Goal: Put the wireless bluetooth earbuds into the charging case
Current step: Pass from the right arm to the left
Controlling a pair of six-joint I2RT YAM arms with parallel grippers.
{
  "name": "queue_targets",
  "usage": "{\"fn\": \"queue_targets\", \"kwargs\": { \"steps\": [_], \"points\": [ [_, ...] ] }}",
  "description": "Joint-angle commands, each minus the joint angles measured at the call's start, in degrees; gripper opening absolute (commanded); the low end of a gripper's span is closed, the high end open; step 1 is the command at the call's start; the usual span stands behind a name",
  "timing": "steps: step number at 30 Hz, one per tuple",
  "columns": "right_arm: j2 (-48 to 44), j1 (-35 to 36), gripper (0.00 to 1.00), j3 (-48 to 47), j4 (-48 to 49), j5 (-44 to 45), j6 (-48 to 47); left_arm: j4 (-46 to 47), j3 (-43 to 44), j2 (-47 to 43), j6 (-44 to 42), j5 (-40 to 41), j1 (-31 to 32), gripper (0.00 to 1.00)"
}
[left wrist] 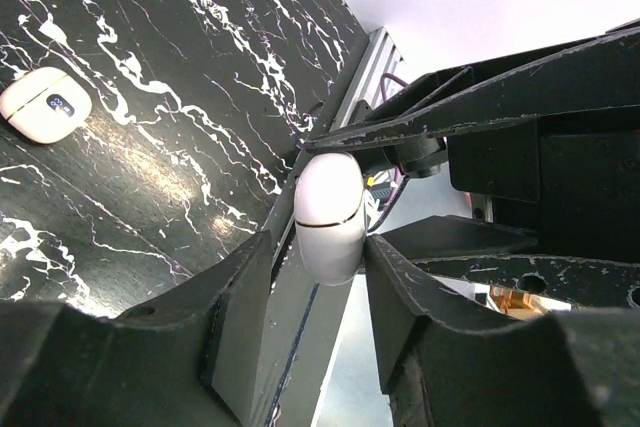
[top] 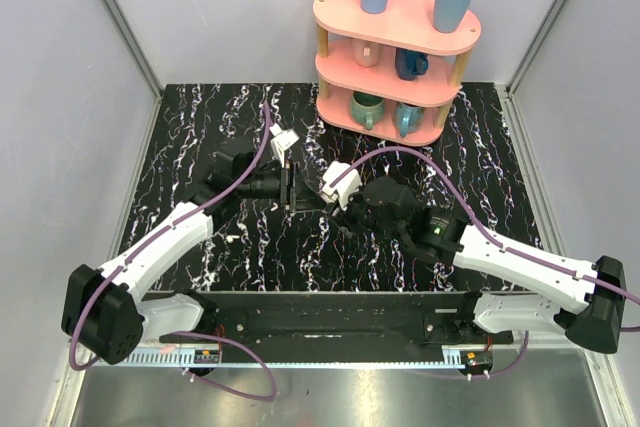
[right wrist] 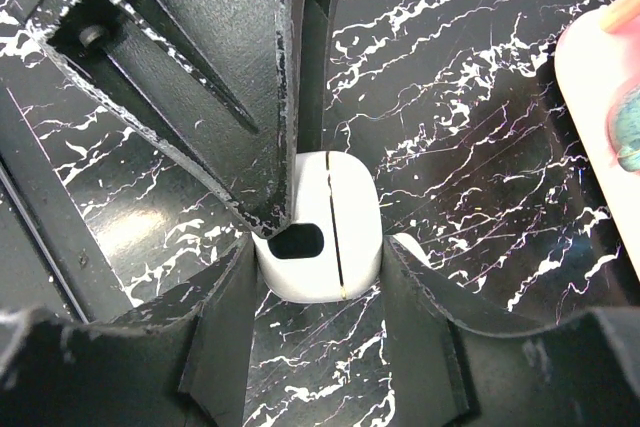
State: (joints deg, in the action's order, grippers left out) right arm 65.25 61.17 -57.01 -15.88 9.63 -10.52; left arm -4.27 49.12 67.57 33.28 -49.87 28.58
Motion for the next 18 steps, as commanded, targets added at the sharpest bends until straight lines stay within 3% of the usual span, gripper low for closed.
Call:
{"fn": "queue_targets", "kwargs": {
  "steps": [1,4,7,18],
  "points": [
    [-1.36,0.71,0.33,-0.64,2.87,0.57,-0.37,1.54,0.62,0.81,-0.41,-1.37,0.25,0.46],
    [-1.44,0.80,0.33,-0.56,2.78,0.48,-0.20,2.25,0.88,0.89,-0.05,-1.02,0.25,0.46],
    [-1.36,0.80,0.33,-0.64,2.78,0.48,-0.20,2.25,0.89,1.68,0.21,-1.64,0.34,0.38],
    [-1.18,0.97,0.33,-0.55,3.13,0.22,-0.11,3.57,0.97,3.09,1.09,-2.52,1.13,0.39]
  ]
}}
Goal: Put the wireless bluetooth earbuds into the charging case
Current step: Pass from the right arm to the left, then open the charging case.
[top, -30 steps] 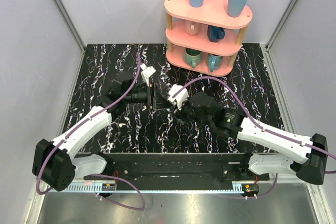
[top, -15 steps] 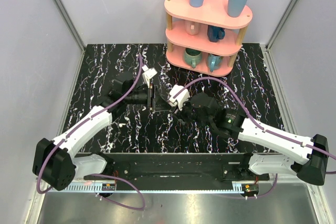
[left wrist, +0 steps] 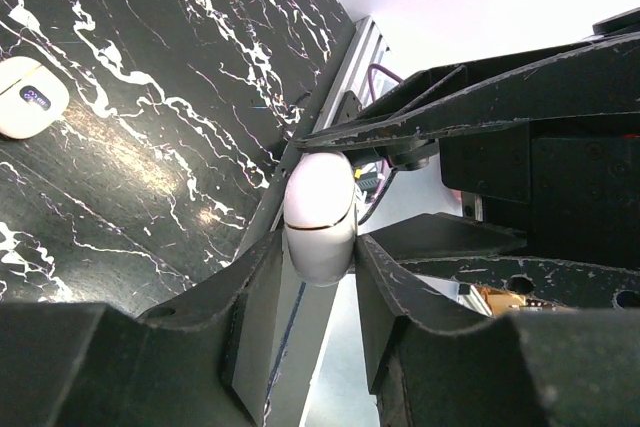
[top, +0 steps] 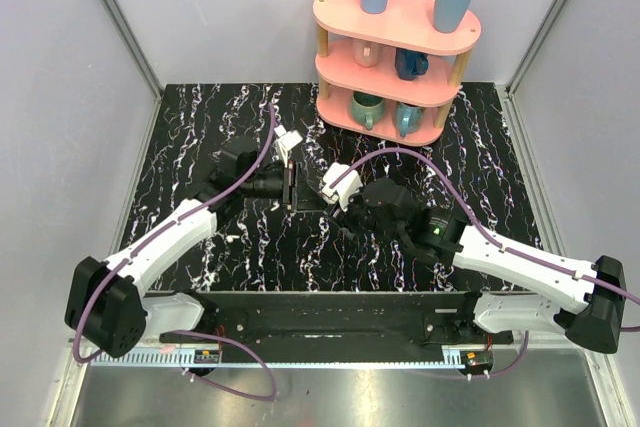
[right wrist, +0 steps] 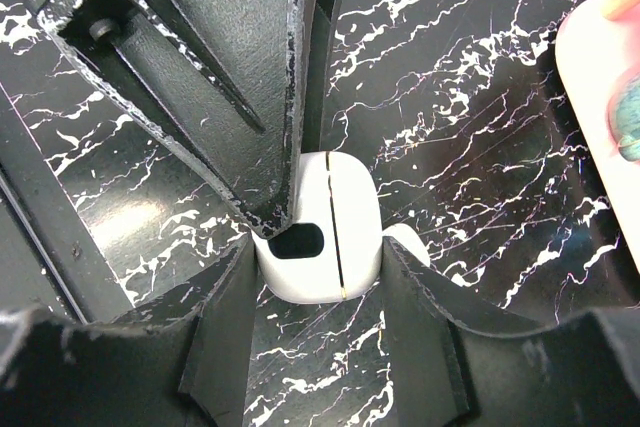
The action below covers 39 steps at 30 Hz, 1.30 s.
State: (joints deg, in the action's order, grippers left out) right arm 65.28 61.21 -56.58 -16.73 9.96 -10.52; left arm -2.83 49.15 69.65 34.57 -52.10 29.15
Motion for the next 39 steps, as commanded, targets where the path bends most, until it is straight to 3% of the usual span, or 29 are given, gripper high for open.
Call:
{"fn": "queue_targets", "kwargs": {
  "steps": [1,5,12,14,17,25,30,35,39],
  "points": [
    [-1.12,0.93,0.33,-0.99,3.90,-0.20,-0.11,2.13,1.04,1.19,-0.11,-0.37,0.56,0.40],
    [-1.12,0.93,0.33,-0.99,3.90,-0.29,-0.11,1.08,1.83,1.98,-0.64,-0.73,1.18,0.32],
    [-1.47,0.93,0.33,-0.82,3.99,-0.29,-0.02,-2.09,3.41,3.65,-3.36,-0.90,1.79,0.00],
    [-1.82,0.93,0.34,-0.55,4.43,-0.11,0.15,-2.18,3.41,3.57,-3.63,-0.55,1.88,0.00],
    [-2.52,1.02,0.45,-0.29,5.04,0.76,0.68,-4.45,3.59,2.69,-5.21,1.46,2.05,0.00],
    [-5.68,0.93,0.81,1.38,7.94,6.73,2.70,-7.63,3.76,-0.56,-9.43,8.68,2.14,0.00],
    [-7.35,0.93,0.84,2.08,8.29,9.90,5.07,-7.19,3.06,-1.79,-9.87,11.39,2.05,0.00],
    [-8.59,0.32,0.87,1.74,7.86,21.50,13.91,-3.95,0.52,-5.65,-12.32,15.70,2.14,0.00],
    [-8.24,-4.77,0.88,-1.68,4.17,15.38,23.77,1.41,-3.70,-13.54,-15.57,22.19,2.05,0.00]
  ]
}}
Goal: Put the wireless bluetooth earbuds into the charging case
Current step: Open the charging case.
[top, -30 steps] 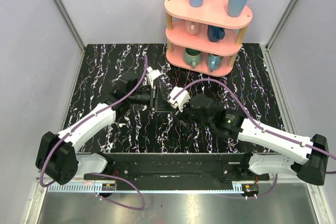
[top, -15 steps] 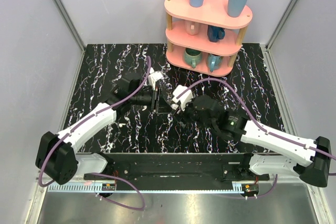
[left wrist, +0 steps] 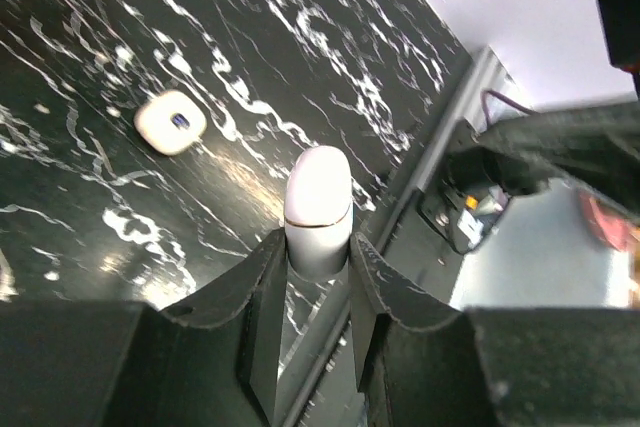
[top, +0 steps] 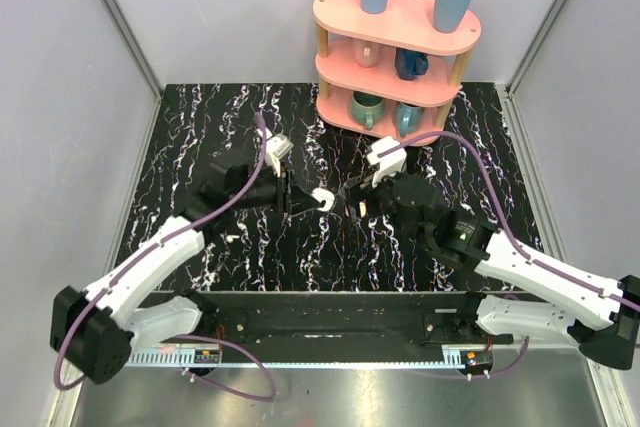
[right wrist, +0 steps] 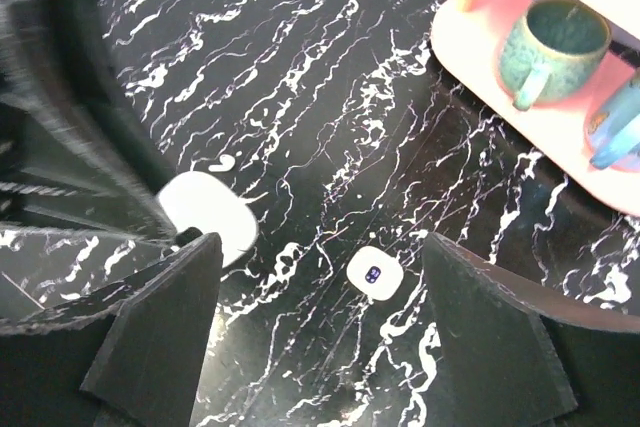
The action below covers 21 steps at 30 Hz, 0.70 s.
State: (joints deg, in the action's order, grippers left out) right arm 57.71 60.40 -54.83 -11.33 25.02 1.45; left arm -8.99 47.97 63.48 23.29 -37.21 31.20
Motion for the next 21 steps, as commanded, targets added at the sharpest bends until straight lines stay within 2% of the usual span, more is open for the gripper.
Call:
{"fn": "queue_targets", "kwargs": {
  "steps": [1,2,4,7,10,13,16,21],
  "points": [
    [-0.32,-5.72,0.88,-4.05,-2.37,-6.23,13.82,8.72,-5.05,-9.24,-5.35,8.02,0.00,0.00],
    [-0.06,-9.48,0.88,-4.49,-2.55,-10.56,17.32,12.47,-6.38,-11.17,-5.97,8.90,0.09,0.00],
    [1.17,-11.70,0.86,-6.16,-2.55,-18.82,20.07,15.22,-9.89,-16.88,-8.16,12.33,0.00,0.00],
    [1.00,-11.89,0.82,-6.61,1.11,-24.81,22.36,18.65,-13.15,-22.17,-10.98,16.37,-0.09,0.00],
    [2.31,-11.89,0.78,-7.74,3.16,-32.71,23.59,22.07,-16.22,-24.89,-11.69,16.91,-0.09,0.00],
    [4.77,-11.97,0.76,-9.68,3.95,-38.35,24.47,33.73,-21.50,-27.00,-9.50,18.84,-0.09,0.00],
    [4.86,-11.89,0.76,-8.45,6.40,-40.04,24.56,42.53,-26.07,-28.06,-8.17,19.90,0.00,0.00],
    [5.74,-11.89,0.76,-9.86,4.48,-39.69,23.77,54.41,-31.60,-27.54,-8.88,19.90,0.00,0.00]
  ]
}}
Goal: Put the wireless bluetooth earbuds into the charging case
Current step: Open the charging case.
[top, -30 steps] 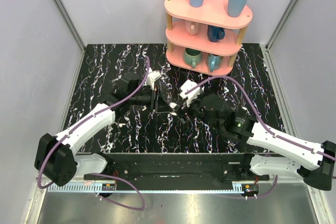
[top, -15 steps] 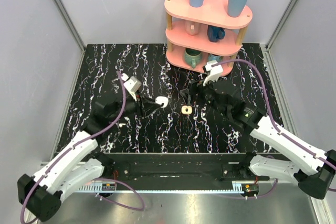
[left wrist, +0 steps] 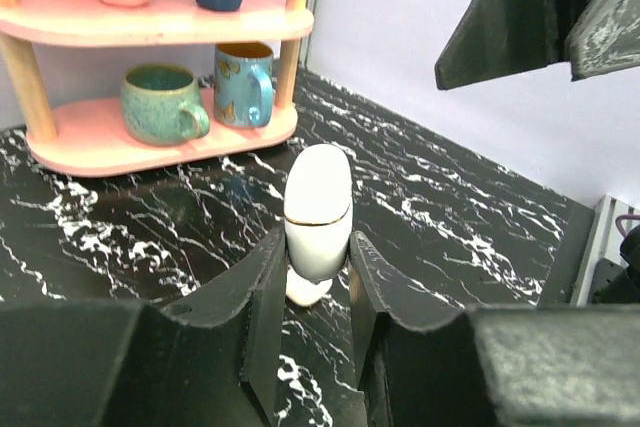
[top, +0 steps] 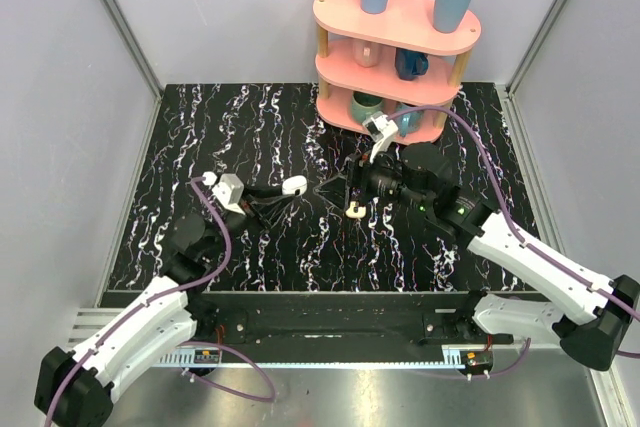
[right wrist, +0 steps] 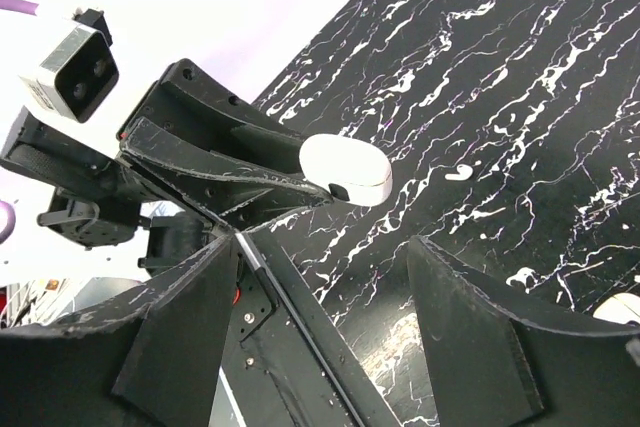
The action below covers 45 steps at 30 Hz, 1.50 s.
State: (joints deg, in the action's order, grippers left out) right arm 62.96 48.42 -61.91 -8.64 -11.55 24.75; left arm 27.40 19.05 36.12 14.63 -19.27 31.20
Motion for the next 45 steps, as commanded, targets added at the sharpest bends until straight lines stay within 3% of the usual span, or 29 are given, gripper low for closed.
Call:
{"fn": "queue_targets", "kwargs": {
  "steps": [1,13,45],
  "points": [
    [0.59,0.09,0.76,-2.95,1.70,-2.87,0.47,20.22,-2.87,0.00,-0.13,2.39,0.00,0.00],
    [6.56,0.09,0.70,-5.85,-0.50,0.39,-0.58,27.80,-3.32,3.87,1.10,-3.76,0.09,0.00],
    [8.06,0.09,0.72,-7.79,3.37,2.76,-1.55,19.98,-1.21,2.90,-1.45,-9.65,0.09,0.00]
  ]
}}
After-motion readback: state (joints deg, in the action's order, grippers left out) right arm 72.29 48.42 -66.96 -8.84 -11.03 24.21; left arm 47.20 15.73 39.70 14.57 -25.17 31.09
